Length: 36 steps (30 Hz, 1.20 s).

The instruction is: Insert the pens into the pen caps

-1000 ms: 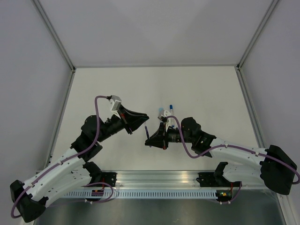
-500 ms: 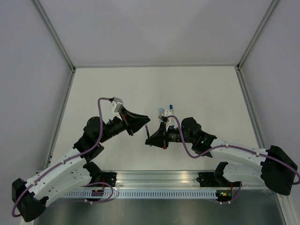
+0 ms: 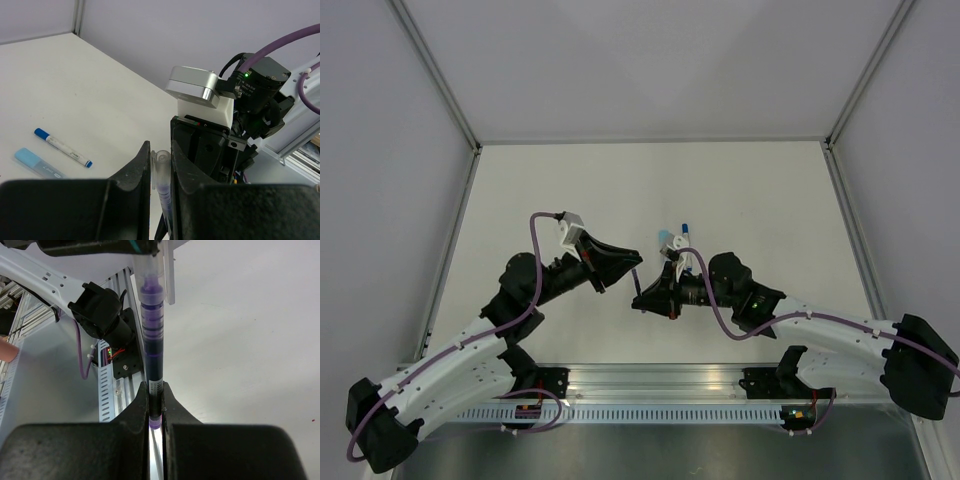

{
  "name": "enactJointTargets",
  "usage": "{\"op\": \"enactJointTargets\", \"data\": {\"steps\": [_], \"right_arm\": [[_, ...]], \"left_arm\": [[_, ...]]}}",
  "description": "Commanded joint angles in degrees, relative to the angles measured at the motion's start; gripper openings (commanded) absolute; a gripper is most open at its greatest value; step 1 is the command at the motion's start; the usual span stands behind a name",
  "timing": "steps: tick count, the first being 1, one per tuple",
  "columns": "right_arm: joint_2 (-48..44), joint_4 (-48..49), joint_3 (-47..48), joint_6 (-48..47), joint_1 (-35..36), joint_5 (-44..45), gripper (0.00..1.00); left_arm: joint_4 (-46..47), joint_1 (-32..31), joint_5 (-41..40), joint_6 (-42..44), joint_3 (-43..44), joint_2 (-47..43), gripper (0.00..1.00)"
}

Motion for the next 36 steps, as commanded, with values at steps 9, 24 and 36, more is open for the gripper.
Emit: {"op": "enactJointTargets", "data": {"steps": [9, 24, 36], "right_arm": [[-8.37, 0.53, 2.55, -3.26, -0.14, 5.96, 0.0], [-2.14, -4.83, 16.51, -11.08, -0.23, 10.0, 0.0], [3.4, -5.28, 26.45, -15.74, -1.72, 9.83, 0.0]], "left_arm": [[1.71, -0.11, 6.18, -3.26, -2.62, 1.82, 0.02], [6.19, -0.11, 4.95, -8.1, -11.32, -2.49, 0.02], [11.73, -0.19, 3.37, -8.02, -15.89, 2.52, 0.02]]}}
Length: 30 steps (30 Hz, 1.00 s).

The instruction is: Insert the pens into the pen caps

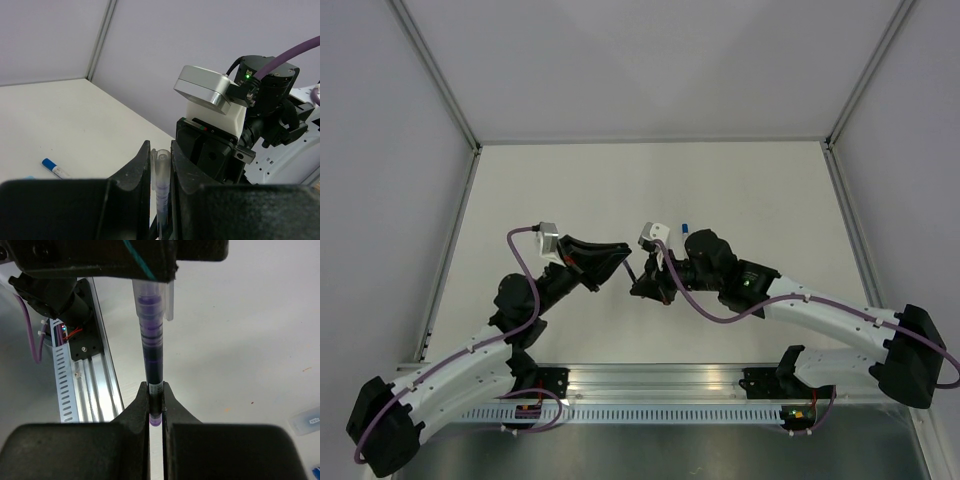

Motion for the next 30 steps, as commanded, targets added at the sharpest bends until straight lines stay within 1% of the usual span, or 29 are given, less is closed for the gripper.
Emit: {"op": "enactJointTargets", "data": {"steps": [1, 5, 7, 10, 12, 13, 14, 15, 16, 17, 18, 19, 21, 22, 25, 26, 28, 29, 30], "right_arm": [[-1.23, 19.4, 9.98, -1.4, -2.92, 4.15, 0.0], [-1.05, 20.72, 12.0, -0.26, -5.12, 3.44, 0.0], [-0.97, 21.51, 12.27, 0.7, -5.74, 1.43, 0.0], [-0.27, 20.29, 11.92, 2.11, -5.74, -0.42, 0.0], [0.43, 19.5, 10.6, 3.42, -5.74, -3.3, 0.0], [1.05, 17.75, 10.16, 3.6, -5.82, -4.54, 0.0], [1.14, 17.56, 8.42, 4.13, -5.83, -5.34, 0.0], [1.14, 17.47, 7.44, 4.48, -5.74, -6.74, 0.0], [0.97, 17.12, 6.21, 4.75, -5.82, -7.19, 0.0], [0.71, 17.03, 3.68, 4.92, -5.74, -7.28, 0.0], [0.44, 15.99, 3.04, 4.84, -5.74, -6.85, 0.0], [0.26, 12.76, 2.52, 3.97, -5.74, -5.01, 0.0], [-0.26, 10.97, 0.32, 4.22, -6.61, -3.07, 0.0], [-0.26, 10.18, -0.38, 6.05, -7.23, -2.89, 0.0], [1.4, 8.08, -0.83, 9.31, -9.07, -0.7, 0.0], [2.01, 8.07, -1.0, 11.84, -9.25, 2.79, 0.0], [5.08, 7.28, -0.39, 14.4, -9.43, 5.89, 0.0], [6.84, 6.32, 1.35, 17.55, -9.43, 8.69, 0.0], [10.77, 4.83, 2.67, 18.97, -9.34, 10.8, 0.01]], "left_arm": [[-10.39, -1.73, 8.68, -1.7, -4.3, 2.98, 0.02], [-11.09, -1.72, 8.41, -1.79, -4.13, 2.72, 0.02], [-11.44, -1.81, 8.15, -1.79, -4.31, 1.75, 0.02], [-15.74, -1.72, 6.14, -1.17, -2.3, -0.88, 0.02], [-21.26, -1.72, 3.15, -0.56, 0.86, -3.77, 0.02], [-23.9, -1.72, 1.49, -0.38, 2.36, -4.66, 0.06], [-26.53, -1.72, -2.45, -0.2, 4.11, -5.45, 0.15], [-32.13, -1.72, -4.57, 0.14, 7.87, -6.67, 0.26], [-34.71, -1.64, -6.68, 0.5, 9.83, -7.21, 0.45], [-37.17, -1.64, -10.36, 0.94, 11.93, -7.56, 0.54], [-41.81, -1.64, -11.79, 1.81, 16.22, -7.83, 0.65], [-43.59, -1.72, -12.85, 2.43, 18.09, -8.18, 0.77], [-48.86, -1.64, -13.74, 3.57, 23.0, -8.53, 0.86], [-50.1, -1.64, -13.74, 3.84, 24.07, -8.71, 0.99], [-53.09, -1.64, -16.72, 3.93, 25.32, -9.76, 1.0], [-53.28, -1.64, -17.33, 3.93, 24.79, -10.72, 1.0], [-52.76, -1.72, -19.52, 3.32, 21.81, -11.95, 1.0], [-52.06, -1.64, -20.06, 3.14, 20.14, -12.66, 1.0], [-51.01, -1.64, -20.59, 2.88, 15.95, -13.97, 1.0]]}}
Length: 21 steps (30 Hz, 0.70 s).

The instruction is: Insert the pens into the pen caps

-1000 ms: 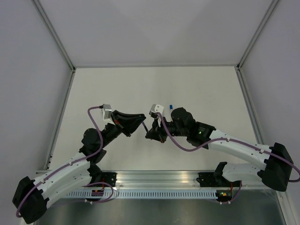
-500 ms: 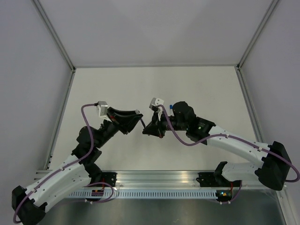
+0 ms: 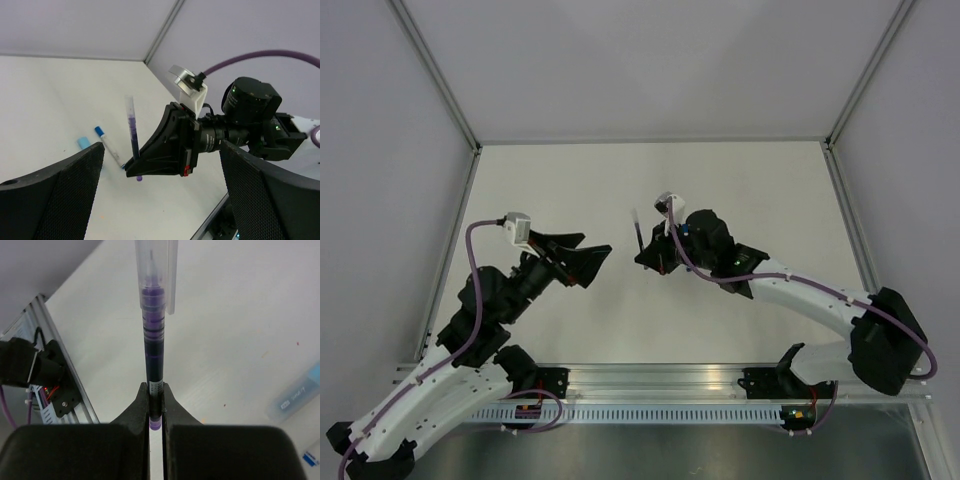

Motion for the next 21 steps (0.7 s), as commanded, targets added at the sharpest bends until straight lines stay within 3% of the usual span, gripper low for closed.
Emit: {"op": "enactJointTargets", "data": {"steps": [1, 5, 11, 19, 21], "right_arm": [[8.09, -5.38, 4.58, 9.17, -0.18, 10.27, 0.01], [16.88, -9.19, 9.77, 13.22, -0.18, 17.23, 0.0], [28.22, -13.75, 16.79, 18.58, -0.97, 24.87, 0.0], [38.96, -22.01, 24.98, 23.5, -0.97, 28.74, 0.05], [39.92, -23.16, 25.78, 24.56, -0.97, 30.5, 0.1]], "left_arm": [[-2.02, -0.22, -5.11, 0.54, -8.47, -2.04, 1.0], [3.08, -0.22, -7.93, 2.72, -17.36, -2.67, 1.0], [-3.32, -0.22, -20.48, -0.24, -17.63, -1.87, 1.0], [-5.52, -0.22, -25.06, -0.08, -19.48, -8.2, 1.0], [-5.61, -0.22, -25.42, -0.26, -19.74, -9.08, 1.0]]}}
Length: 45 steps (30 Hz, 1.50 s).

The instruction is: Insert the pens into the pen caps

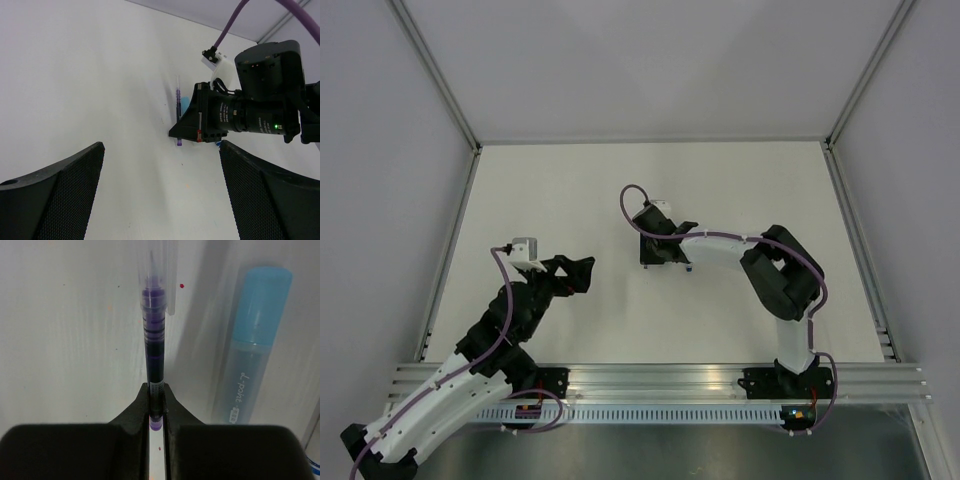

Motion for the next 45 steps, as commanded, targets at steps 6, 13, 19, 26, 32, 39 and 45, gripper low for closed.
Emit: {"op": "enactJointTargets", "data": {"steps": [6, 13, 19, 26, 32, 39, 45], "right_arm": [[3.35, -8.44, 6.14, 4.02, -0.03, 6.05, 0.15], [0.81, -10.82, 5.97, 4.37, 0.05, 7.46, 0.34], [-6.22, -12.32, 4.74, 3.58, -0.03, 6.67, 0.47], [-24.21, -9.25, -1.75, -5.36, 0.05, 1.84, 0.93], [-43.01, -3.1, -16.07, -11.27, 0.14, 4.02, 0.98], [-65.97, 3.66, -33.21, -15.84, 0.14, 9.92, 0.98], [-76.54, 5.61, -41.05, -14.26, 0.05, 11.15, 0.98]], "left_arm": [[-1.88, -0.22, -3.94, -0.65, -0.36, -1.11, 1.0], [-1.7, -0.22, -4.38, -0.56, -0.62, -0.75, 1.0], [-1.61, -0.22, -4.38, -0.3, -0.53, -0.23, 1.0], [0.67, -0.22, -1.22, 1.63, -1.06, -0.22, 1.0], [1.81, -0.22, 0.72, 2.6, -1.5, -0.66, 1.0], [5.41, -0.22, 5.99, 4.97, -2.38, -1.1, 1.0], [7.79, -0.22, 10.82, 6.03, -4.05, -3.3, 1.0]]}}
